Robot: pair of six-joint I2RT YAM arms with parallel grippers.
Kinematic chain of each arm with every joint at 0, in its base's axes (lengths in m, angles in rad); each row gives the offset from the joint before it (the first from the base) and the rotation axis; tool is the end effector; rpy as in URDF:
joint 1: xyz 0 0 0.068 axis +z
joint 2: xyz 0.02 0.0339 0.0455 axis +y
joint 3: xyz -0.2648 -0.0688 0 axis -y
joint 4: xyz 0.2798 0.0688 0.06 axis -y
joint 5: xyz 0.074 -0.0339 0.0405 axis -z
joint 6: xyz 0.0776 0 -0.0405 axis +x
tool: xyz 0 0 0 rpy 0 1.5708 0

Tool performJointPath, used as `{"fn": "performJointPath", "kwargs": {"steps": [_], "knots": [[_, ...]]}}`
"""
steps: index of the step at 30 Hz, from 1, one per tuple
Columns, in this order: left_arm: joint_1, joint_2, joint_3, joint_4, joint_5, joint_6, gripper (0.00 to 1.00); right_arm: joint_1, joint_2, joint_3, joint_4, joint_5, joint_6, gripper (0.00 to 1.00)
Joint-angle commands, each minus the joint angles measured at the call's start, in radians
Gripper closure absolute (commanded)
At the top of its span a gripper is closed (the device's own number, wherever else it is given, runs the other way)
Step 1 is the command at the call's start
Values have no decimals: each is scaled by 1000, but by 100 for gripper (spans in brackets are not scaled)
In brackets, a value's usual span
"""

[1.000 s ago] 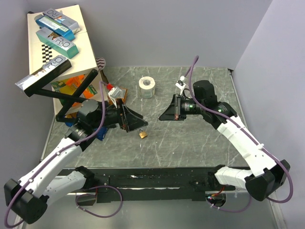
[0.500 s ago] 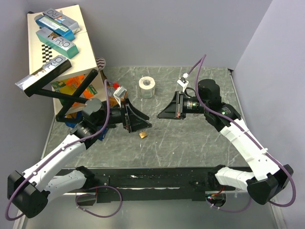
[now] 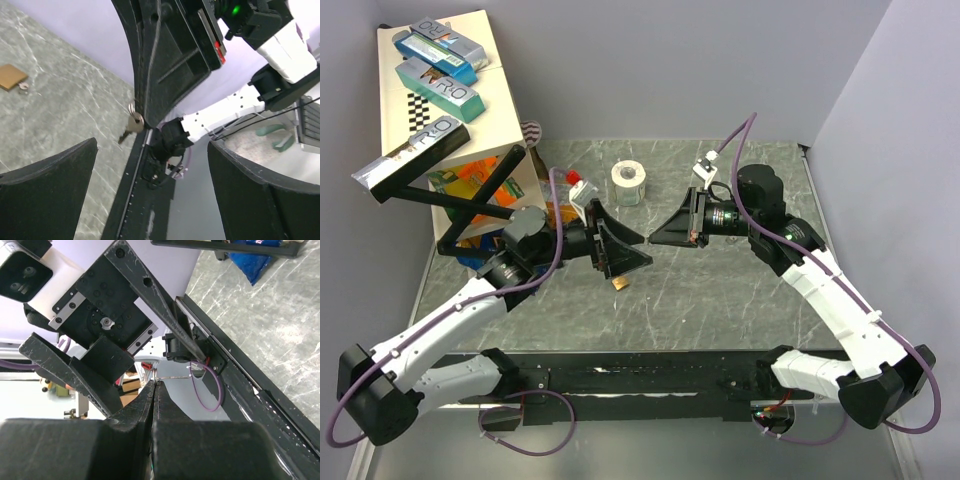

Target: Unlock with the key

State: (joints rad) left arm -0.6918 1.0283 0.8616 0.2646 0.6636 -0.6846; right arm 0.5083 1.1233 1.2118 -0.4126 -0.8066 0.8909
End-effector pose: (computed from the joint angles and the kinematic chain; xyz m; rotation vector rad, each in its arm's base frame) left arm 0.2034 -0.2305 0.3662 0.6157 1.6027 -1.5515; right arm 0.2347 0.1949 0.3961 -0.2311 2.1647 1.6430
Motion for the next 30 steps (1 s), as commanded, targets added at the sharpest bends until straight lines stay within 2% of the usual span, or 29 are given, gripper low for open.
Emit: {"fn": "performJointPath", "kwargs": {"steps": [1,6,7,11,23,24,25,30], "knots": [[-21,29,54,55,-41,63,4,9,-25,29,26,-9,25,100],[-35,41,62,59,-42,69,1,7,-34,11,37,-8,39,100],[-37,42,65,53,-41,69,3,7,-36,9,35,-5,39,100],[-41,38,59,45,-39,71,23,7,-36,3,32,-3,40,100],[-43,49,59,28,-33,68,54,7,-39,-12,34,1,49,100],[-43,50,60,24,-33,66,57,7,-40,-12,34,1,49,100],[-41,53,60,22,-30,68,65,6,-39,-14,34,1,52,100],[-41,58,68,-1,-28,73,74,6,-39,-20,37,0,52,100]]}}
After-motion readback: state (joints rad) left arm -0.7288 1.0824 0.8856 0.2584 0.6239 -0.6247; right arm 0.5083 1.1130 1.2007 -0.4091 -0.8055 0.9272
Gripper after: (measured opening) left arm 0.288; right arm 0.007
